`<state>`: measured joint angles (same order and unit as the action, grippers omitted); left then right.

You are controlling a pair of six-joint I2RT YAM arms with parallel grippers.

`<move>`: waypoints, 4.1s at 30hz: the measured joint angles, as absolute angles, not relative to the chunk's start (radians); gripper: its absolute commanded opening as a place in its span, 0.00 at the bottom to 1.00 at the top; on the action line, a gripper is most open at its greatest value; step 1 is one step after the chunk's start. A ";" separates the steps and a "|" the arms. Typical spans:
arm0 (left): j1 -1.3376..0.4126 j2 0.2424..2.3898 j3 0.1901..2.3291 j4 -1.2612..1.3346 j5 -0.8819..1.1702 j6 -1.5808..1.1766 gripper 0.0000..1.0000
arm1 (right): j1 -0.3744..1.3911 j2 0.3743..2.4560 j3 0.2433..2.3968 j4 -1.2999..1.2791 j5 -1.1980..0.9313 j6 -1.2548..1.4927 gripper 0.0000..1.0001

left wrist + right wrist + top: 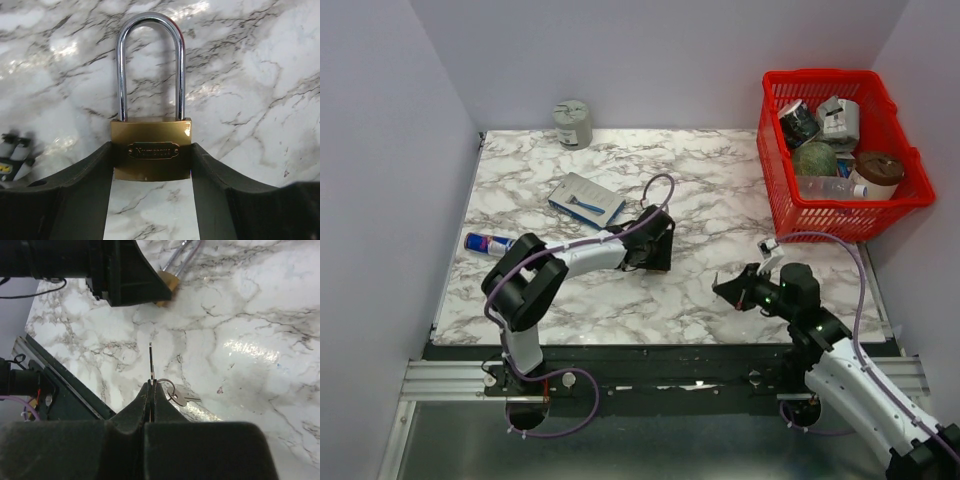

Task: Unlock with the key

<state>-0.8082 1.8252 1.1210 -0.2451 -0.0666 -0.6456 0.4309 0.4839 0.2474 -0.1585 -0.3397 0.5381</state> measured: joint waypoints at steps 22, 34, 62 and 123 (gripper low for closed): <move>-0.759 1.654 0.882 -0.103 0.019 -0.811 0.00 | 0.723 1.364 0.437 0.371 -0.438 0.790 0.01; -0.759 1.640 0.867 -0.084 -0.001 -0.817 0.00 | 0.726 1.560 0.471 0.489 -0.513 0.902 0.01; -0.759 1.636 0.852 -0.068 -0.010 -0.816 0.00 | 0.660 1.731 0.539 0.574 -0.519 0.915 0.01; -0.759 1.636 0.852 -0.068 -0.023 -0.796 0.00 | 0.712 1.696 0.560 0.523 -0.440 0.820 0.01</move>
<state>-0.7586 1.6363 0.8520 -0.0685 -0.0227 -0.7959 0.7116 1.6958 0.5602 0.5228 -0.4404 0.8200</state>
